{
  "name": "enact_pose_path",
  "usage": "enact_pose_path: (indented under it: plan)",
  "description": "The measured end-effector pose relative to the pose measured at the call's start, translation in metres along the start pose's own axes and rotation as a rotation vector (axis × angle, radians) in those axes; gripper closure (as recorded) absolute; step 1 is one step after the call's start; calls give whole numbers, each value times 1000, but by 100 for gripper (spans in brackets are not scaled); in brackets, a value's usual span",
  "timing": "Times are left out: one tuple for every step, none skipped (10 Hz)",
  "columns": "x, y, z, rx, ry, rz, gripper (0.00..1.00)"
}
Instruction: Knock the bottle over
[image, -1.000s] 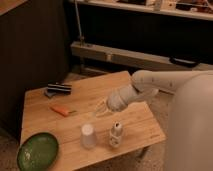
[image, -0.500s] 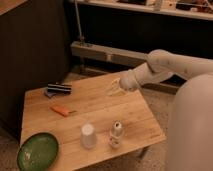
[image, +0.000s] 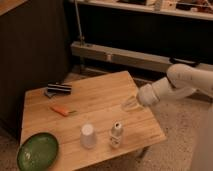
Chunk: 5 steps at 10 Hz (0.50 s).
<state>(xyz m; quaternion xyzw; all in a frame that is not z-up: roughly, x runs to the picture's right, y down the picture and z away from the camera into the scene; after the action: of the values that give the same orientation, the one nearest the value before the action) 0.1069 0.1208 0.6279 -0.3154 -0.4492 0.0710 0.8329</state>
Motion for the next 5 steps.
enact_pose_path:
  plan:
    - [1, 27, 2, -11, 12, -12, 100]
    - [5, 58, 4, -27, 32, -22, 100]
    - [15, 94, 3, -43, 55, -21, 100]
    - [25, 117, 5, -57, 64, -25, 100]
    - [29, 131, 6, -70, 67, -31, 100]
